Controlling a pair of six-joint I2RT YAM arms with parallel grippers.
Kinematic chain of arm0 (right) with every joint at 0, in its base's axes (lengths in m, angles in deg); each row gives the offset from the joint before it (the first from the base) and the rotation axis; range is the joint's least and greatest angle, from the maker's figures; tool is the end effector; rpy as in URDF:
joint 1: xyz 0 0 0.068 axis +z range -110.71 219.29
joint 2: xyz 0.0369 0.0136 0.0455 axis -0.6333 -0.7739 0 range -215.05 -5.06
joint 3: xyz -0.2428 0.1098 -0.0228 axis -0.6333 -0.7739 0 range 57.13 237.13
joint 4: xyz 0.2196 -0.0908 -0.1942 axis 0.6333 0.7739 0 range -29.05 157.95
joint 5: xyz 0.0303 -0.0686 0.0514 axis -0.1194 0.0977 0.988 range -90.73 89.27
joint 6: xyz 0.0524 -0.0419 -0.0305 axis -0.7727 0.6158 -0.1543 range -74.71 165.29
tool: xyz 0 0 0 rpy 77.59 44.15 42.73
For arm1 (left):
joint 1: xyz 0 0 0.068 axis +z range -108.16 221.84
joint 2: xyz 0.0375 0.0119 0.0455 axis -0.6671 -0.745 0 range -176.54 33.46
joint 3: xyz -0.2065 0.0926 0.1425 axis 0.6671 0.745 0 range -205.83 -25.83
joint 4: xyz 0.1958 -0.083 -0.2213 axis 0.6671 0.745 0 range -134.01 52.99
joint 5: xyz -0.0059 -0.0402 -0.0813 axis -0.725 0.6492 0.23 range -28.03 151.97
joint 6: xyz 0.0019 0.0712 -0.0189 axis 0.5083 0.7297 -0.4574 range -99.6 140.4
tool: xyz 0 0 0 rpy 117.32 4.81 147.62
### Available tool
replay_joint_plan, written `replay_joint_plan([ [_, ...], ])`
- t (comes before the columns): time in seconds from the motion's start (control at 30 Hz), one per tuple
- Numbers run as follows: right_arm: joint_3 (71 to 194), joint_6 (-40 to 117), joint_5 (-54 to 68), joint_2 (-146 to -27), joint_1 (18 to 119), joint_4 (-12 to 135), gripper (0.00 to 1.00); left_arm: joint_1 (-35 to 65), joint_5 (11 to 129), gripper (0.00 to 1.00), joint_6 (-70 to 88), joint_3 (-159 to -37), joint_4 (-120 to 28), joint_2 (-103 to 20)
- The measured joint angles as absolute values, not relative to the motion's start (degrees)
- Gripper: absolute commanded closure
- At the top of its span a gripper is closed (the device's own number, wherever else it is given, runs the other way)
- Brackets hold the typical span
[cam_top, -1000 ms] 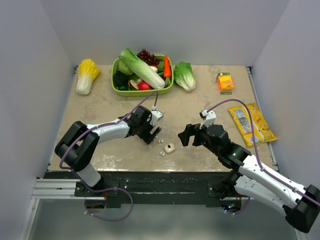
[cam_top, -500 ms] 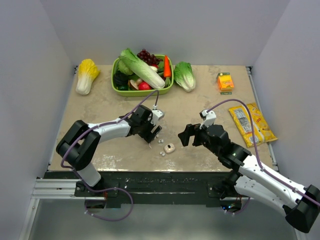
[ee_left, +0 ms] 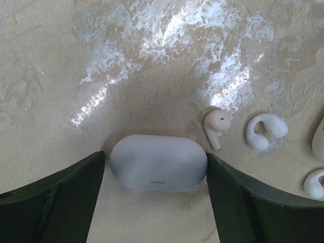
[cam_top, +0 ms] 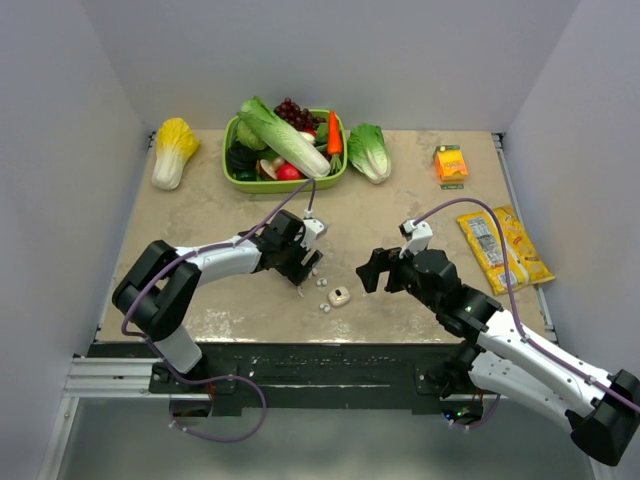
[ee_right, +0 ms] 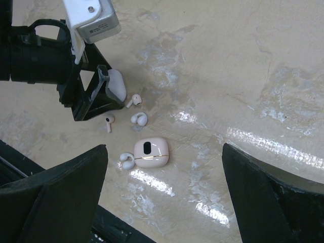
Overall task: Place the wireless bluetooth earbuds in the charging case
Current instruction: Pick up the charging case at the center of the board.
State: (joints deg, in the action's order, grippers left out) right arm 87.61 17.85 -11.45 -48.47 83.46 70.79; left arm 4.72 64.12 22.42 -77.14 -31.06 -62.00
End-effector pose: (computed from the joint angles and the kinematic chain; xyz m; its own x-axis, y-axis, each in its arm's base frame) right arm 0.1911 0.1696 0.2320 -0.5052 0.1404 -0.8515 -0.3704 0.8559 0.3609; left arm 0.2938 -0.2253 0.0960 -0.6472 0.5341 -0.5440 0.6426 0.7661 -0.0123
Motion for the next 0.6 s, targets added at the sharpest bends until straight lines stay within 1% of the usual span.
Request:
replay_joint_plan([
  [0.1, 87.58, 17.82, -11.45, -48.47, 83.46, 70.77, 0.02, 4.72, 64.10, 0.24, 22.24, -77.14, -31.01, -62.00],
  [0.2, 87.58, 17.80, -11.43, -48.47, 83.43, 70.77, 0.02, 4.72, 64.08, 0.39, 21.92, -77.14, -31.01, -62.00],
  [0.23, 87.58, 17.80, -11.43, -48.45, 83.46, 70.77, 0.02, 4.72, 64.08, 0.49, 21.76, -77.14, -30.99, -62.00],
  [0.3, 87.58, 17.78, -11.43, -48.36, 83.46, 70.77, 0.02, 4.72, 64.12, 0.59, 21.48, -77.18, -30.97, -62.00],
  [0.33, 87.58, 17.78, -11.43, -48.30, 83.46, 70.77, 0.02, 4.72, 64.12, 0.70, 21.20, -77.27, -30.84, -62.00],
  [0.37, 87.58, 17.76, -11.43, -48.21, 83.46, 70.79, 0.02, 4.72, 64.14, 0.76, 21.00, -77.36, -30.75, -62.00],
  [0.4, 87.58, 17.76, -11.43, -48.15, 83.46, 70.77, 0.02, 4.72, 64.12, 0.85, 20.47, -77.38, -30.77, -61.98],
  [0.43, 87.58, 17.74, -11.41, -48.06, 83.46, 70.75, 0.02, 4.72, 64.17, 1.00, 19.93, -77.38, -30.84, -61.93],
  [0.53, 87.61, 17.74, -11.43, -48.19, 83.43, 70.79, 0.02, 4.72, 64.34, 1.00, 18.33, -77.36, -30.90, -60.62],
  [0.6, 88.00, 17.72, -11.43, -48.54, 83.46, 70.99, 0.02, 4.72, 64.12, 1.00, 16.95, -77.33, -31.58, -57.69],
])
